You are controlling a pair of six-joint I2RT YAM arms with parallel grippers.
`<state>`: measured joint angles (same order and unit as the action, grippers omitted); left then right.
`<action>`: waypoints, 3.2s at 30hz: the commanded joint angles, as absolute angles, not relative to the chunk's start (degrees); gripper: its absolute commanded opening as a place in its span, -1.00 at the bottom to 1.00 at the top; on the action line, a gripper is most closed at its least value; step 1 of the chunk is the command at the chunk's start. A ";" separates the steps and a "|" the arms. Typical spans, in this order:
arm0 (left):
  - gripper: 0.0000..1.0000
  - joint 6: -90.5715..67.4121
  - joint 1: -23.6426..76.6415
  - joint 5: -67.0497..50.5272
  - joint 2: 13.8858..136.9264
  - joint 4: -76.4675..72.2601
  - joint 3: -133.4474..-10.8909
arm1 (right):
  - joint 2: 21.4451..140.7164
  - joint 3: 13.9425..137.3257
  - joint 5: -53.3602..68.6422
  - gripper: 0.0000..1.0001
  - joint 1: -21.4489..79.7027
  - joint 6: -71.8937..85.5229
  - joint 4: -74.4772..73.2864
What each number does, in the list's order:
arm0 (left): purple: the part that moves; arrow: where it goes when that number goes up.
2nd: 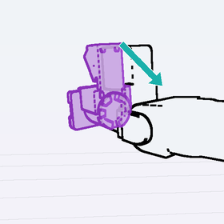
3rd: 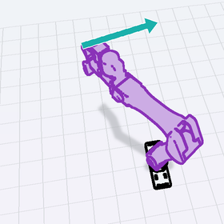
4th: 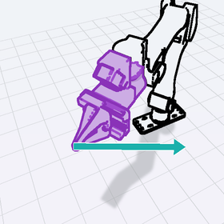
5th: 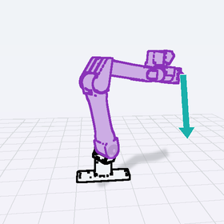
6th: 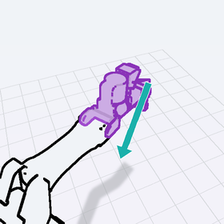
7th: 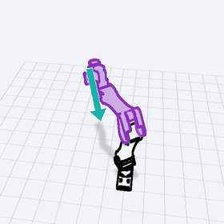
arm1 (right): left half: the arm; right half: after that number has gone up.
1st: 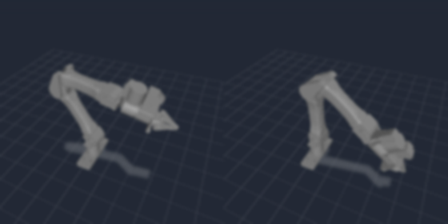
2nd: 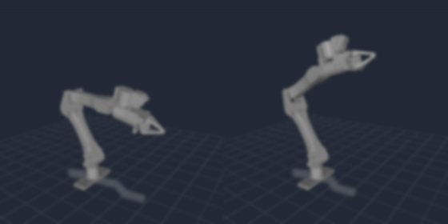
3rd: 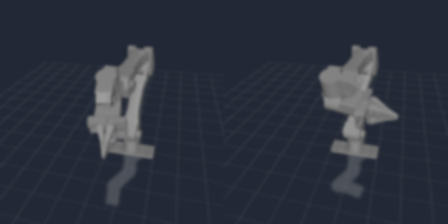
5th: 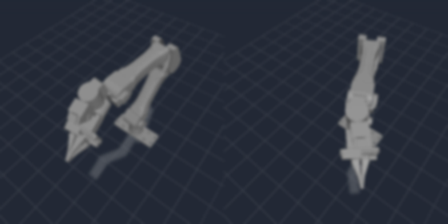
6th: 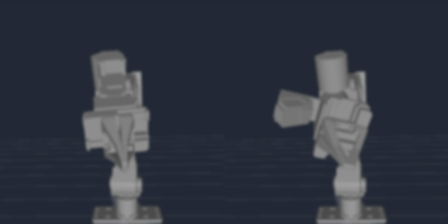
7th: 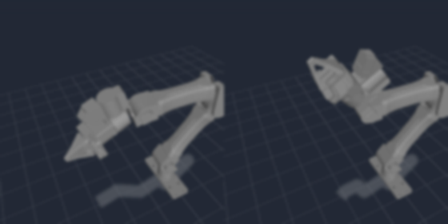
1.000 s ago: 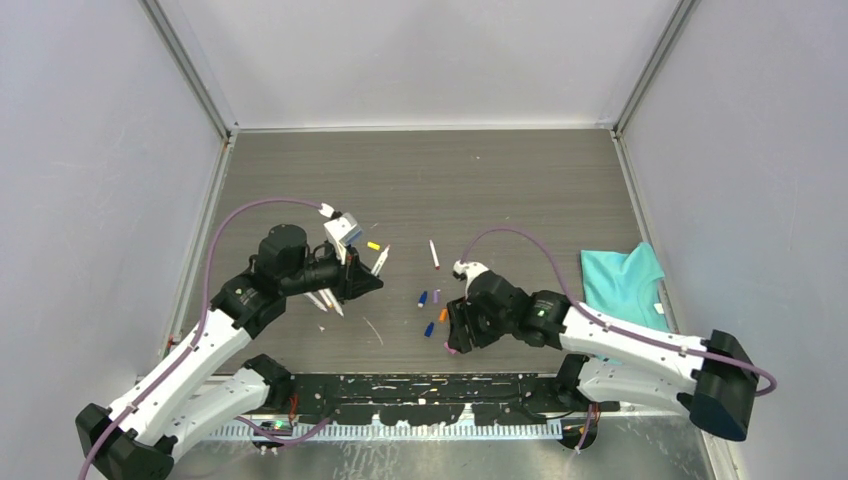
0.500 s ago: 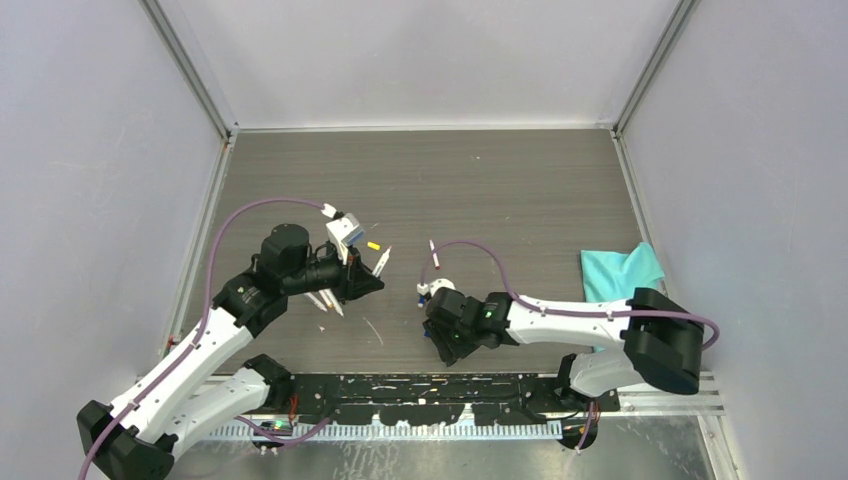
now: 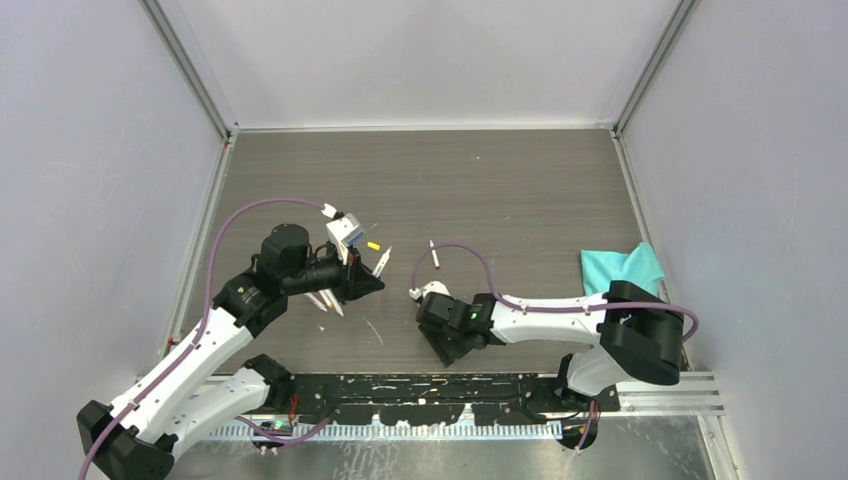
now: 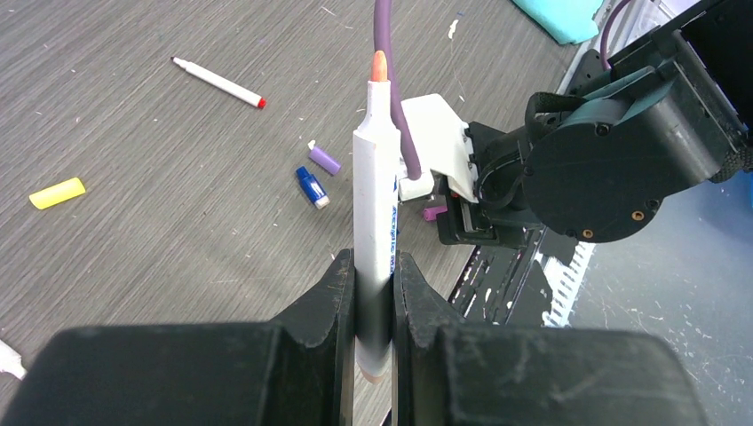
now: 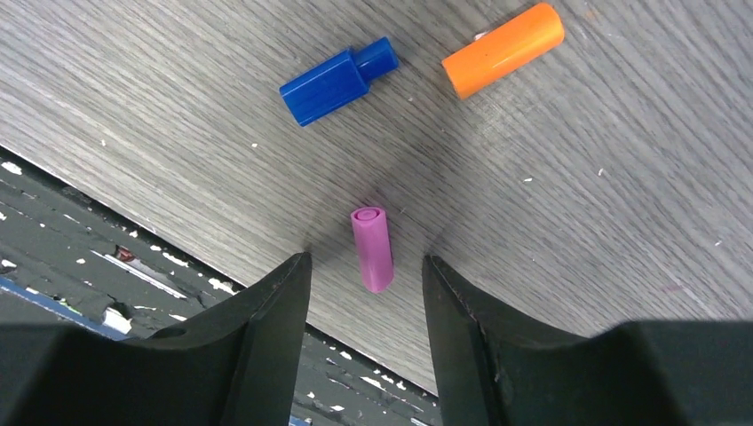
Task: Insert the pens into the pen caps
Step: Pick up the pen cap at the center of the board, then insert the pen cap onto the pen.
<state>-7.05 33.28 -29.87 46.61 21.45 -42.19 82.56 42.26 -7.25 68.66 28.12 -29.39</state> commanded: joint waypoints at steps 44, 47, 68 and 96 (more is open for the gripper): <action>-1.00 -9.62 33.22 -31.22 44.56 18.22 -43.49 | 78.75 41.97 -16.65 -0.98 64.52 34.85 -26.08; -1.00 -9.75 33.18 -30.90 44.98 17.33 -43.37 | 74.57 40.64 -13.80 -0.98 61.34 34.98 -24.03; -1.00 -15.80 33.13 -47.35 46.88 7.68 -41.71 | 57.41 44.17 -11.00 -0.98 53.17 42.14 14.67; -0.99 -13.77 33.22 -43.99 48.33 10.96 -43.00 | 56.35 39.04 -17.46 -0.98 57.68 43.35 31.07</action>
<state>-14.96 33.26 -44.38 48.88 12.32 -41.65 56.27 38.54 -15.14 56.10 44.14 27.03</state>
